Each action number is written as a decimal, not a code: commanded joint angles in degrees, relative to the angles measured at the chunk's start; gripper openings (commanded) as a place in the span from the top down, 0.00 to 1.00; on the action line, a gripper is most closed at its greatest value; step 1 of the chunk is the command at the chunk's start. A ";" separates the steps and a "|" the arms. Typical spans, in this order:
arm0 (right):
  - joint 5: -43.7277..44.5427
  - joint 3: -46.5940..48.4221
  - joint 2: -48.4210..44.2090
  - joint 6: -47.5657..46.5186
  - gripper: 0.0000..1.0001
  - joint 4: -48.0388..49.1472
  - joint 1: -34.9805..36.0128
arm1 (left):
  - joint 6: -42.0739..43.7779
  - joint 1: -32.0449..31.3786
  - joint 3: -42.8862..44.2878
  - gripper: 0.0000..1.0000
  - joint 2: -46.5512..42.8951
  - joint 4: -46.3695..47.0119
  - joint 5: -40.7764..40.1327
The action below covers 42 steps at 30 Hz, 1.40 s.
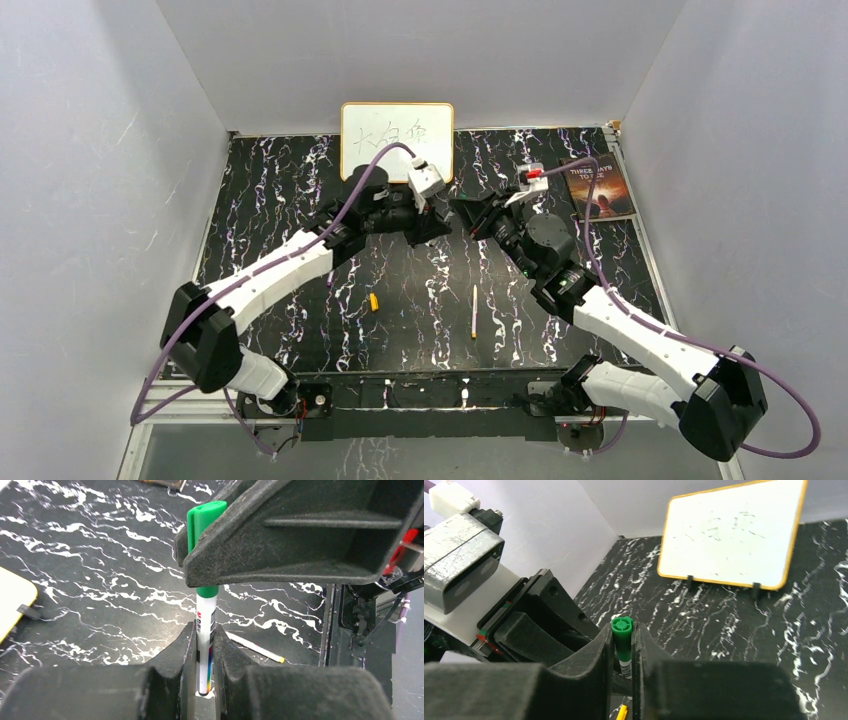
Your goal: Insert the pens into the pen caps
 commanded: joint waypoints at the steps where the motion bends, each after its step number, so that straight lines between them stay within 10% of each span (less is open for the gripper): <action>1: -14.65 4.18 1.29 -0.99 0.78 -13.21 4.82 | 2.50 1.52 0.88 1.00 -7.25 12.68 0.67; 4: -14.84 5.33 2.01 -1.18 0.54 -12.68 4.79 | 1.59 1.47 0.28 1.00 -7.86 10.89 1.94; 11: -14.18 8.29 2.73 -2.14 0.39 -12.20 4.69 | -3.71 1.30 -3.59 1.00 -9.17 11.51 -1.83; 19: -8.62 6.24 -3.14 -4.47 0.35 -16.60 4.57 | -11.07 3.75 0.35 1.00 -0.47 -7.81 -20.44; 42: -5.37 -0.92 -2.87 -4.70 0.34 -18.32 4.54 | -13.03 14.48 -1.33 0.98 11.30 -33.14 -31.56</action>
